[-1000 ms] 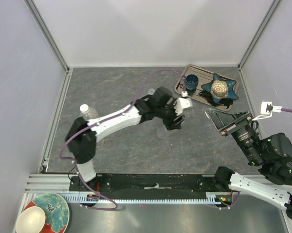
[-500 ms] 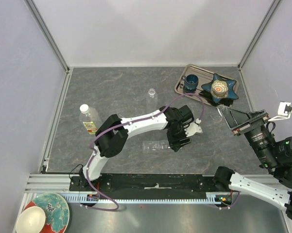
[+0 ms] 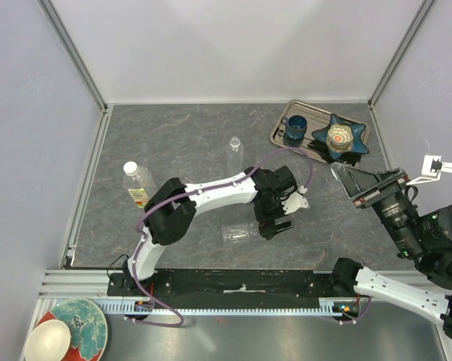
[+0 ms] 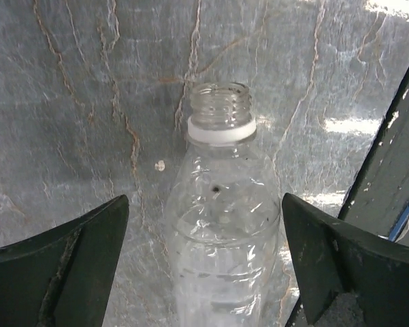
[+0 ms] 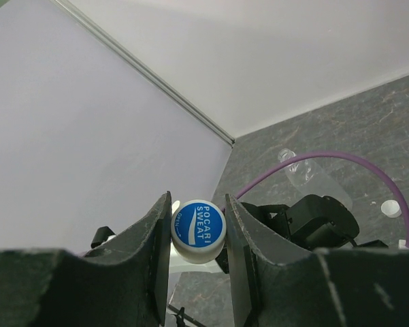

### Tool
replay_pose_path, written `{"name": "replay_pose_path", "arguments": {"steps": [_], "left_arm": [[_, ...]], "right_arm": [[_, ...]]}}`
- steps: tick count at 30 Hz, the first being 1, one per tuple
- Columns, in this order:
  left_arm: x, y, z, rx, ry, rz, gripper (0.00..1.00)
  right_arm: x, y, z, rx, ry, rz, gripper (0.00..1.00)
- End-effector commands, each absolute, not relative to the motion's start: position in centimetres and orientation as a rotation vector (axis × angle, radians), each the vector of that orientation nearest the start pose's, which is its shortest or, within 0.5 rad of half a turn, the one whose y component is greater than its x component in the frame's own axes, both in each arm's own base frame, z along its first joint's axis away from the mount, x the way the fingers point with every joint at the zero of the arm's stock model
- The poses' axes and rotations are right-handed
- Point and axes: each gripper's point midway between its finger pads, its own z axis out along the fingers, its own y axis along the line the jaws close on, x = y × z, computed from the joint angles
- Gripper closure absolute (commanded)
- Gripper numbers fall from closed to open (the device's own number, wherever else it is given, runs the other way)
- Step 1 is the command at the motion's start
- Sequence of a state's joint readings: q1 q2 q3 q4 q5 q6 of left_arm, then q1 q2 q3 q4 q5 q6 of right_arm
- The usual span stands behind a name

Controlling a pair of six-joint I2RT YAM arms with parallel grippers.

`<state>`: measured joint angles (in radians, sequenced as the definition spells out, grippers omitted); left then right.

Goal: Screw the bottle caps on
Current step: Adjust the plastic bottle at the center of the board, then pick up the plastic bottle at the center of the board.

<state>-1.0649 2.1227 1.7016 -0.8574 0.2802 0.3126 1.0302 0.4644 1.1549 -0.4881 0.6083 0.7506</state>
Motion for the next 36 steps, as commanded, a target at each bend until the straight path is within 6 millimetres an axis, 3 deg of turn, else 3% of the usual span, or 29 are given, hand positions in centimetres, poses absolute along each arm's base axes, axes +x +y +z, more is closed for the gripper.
{"name": "replay_pose_path", "arguments": {"steps": [1,6,8,9,13,16,22,36], "left_arm": [[18.1,-40.2,8.1,1.859,2.132,-0.544,0.01],[17.9,-38.4,9.3,1.851,2.118,-0.494,0.01],[17.5,-36.8,8.8,1.871,2.137,-0.449,0.01],[17.4,-36.2,9.6,1.864,2.126,-0.447,0.01],[15.8,-32.6,8.7,1.895,2.163,-0.394,0.01],[15.1,-31.0,7.6,1.894,2.18,-0.373,0.01],[13.8,-29.7,5.2,1.923,2.181,-0.338,0.01],[14.5,-28.3,2.6,1.929,2.085,-0.272,0.01]], "right_arm": [[15.6,10.8,45.9,0.324,1.447,1.034,0.78],[15.6,11.1,45.7,0.316,1.455,1.034,0.78],[15.7,11.1,45.8,0.315,1.455,1.03,0.77],[15.6,11.1,45.9,0.313,1.454,1.031,0.77],[15.6,11.2,46.1,0.305,1.453,1.03,0.77],[15.7,11.3,46.3,0.302,1.453,1.03,0.77],[15.7,11.5,46.6,0.296,1.454,1.037,0.77],[15.8,12.0,46.2,0.293,1.471,1.038,0.77]]}}
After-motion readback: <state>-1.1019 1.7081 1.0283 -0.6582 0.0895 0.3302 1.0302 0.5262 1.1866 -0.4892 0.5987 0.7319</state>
